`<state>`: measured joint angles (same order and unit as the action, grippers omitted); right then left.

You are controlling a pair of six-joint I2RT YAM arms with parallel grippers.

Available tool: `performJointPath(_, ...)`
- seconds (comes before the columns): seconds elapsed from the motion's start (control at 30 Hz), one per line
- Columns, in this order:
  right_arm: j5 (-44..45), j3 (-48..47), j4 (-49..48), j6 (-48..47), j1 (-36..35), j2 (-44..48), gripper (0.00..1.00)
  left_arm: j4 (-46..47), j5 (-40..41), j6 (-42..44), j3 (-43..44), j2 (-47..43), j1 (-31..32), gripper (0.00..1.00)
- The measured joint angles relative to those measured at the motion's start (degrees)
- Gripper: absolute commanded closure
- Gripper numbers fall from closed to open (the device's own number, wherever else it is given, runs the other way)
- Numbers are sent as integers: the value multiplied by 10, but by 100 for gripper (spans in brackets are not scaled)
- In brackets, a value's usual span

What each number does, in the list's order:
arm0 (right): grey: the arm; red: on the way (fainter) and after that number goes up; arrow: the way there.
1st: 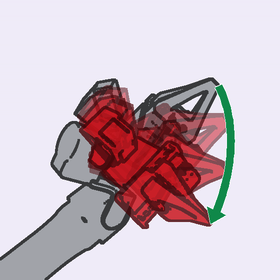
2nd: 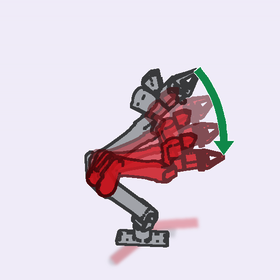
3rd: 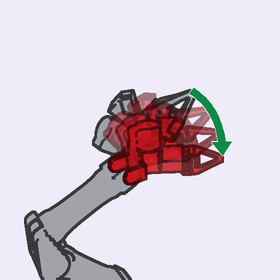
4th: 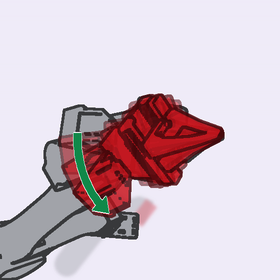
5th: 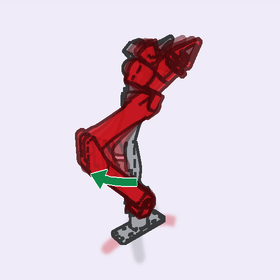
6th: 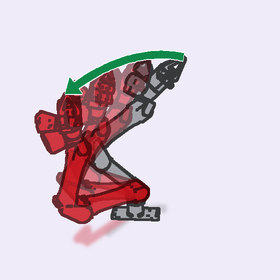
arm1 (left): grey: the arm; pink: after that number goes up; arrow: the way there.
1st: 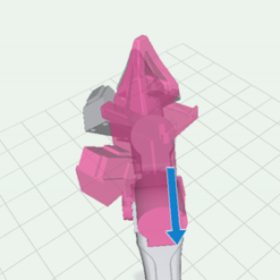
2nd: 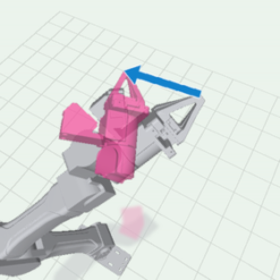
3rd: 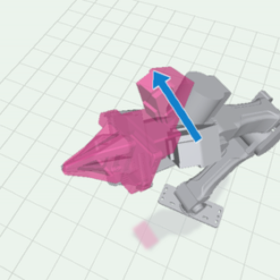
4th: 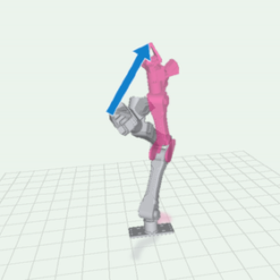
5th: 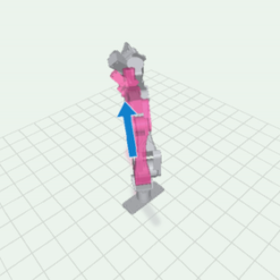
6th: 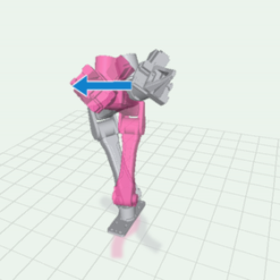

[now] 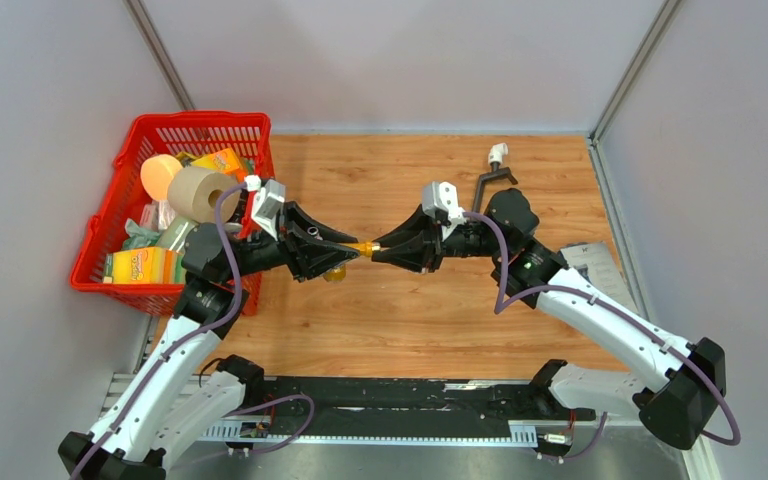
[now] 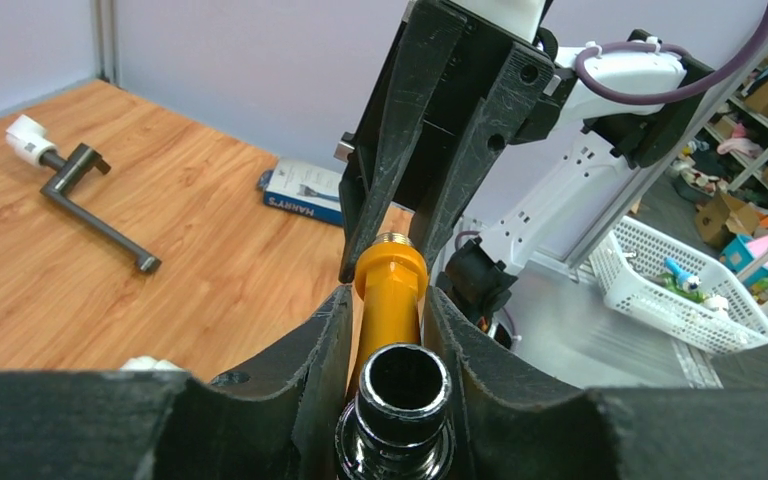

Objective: Install the water faucets

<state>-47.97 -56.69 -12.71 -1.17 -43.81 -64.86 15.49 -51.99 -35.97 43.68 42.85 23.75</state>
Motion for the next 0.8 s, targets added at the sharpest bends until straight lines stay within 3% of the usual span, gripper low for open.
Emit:
performJointPath(0.07, -1, 0, 0, 0, 0, 0, 100, 0, 0, 2, 0, 0, 0, 68)
performJointPath(0.17, 0, 0, 0, 0, 0, -1, 93, 0, 0, 5, 0, 0, -1, 85)
performJointPath(0.27, 5, 0, 0, 2, 0, -1, 68, -3, 1, 7, 0, 0, -1, 100)
performJointPath(0.3, 8, 0, 0, 4, 0, -1, 58, -4, 3, 10, 0, 0, -1, 100)
performJointPath(0.37, 24, 0, 0, 9, 0, -1, 48, -9, 7, 15, 0, 0, -1, 100)
performJointPath(0.53, 95, 12, 0, 38, 20, 10, 11, -50, 34, 44, 0, 1, -1, 100)
performJointPath(0.63, 134, 25, 3, 55, 36, 25, 0, -82, 68, 69, 1, 6, -1, 100)
performJointPath(0.8, 187, 23, 66, 65, 62, 26, 0, -157, 164, 133, 24, 15, -1, 100)
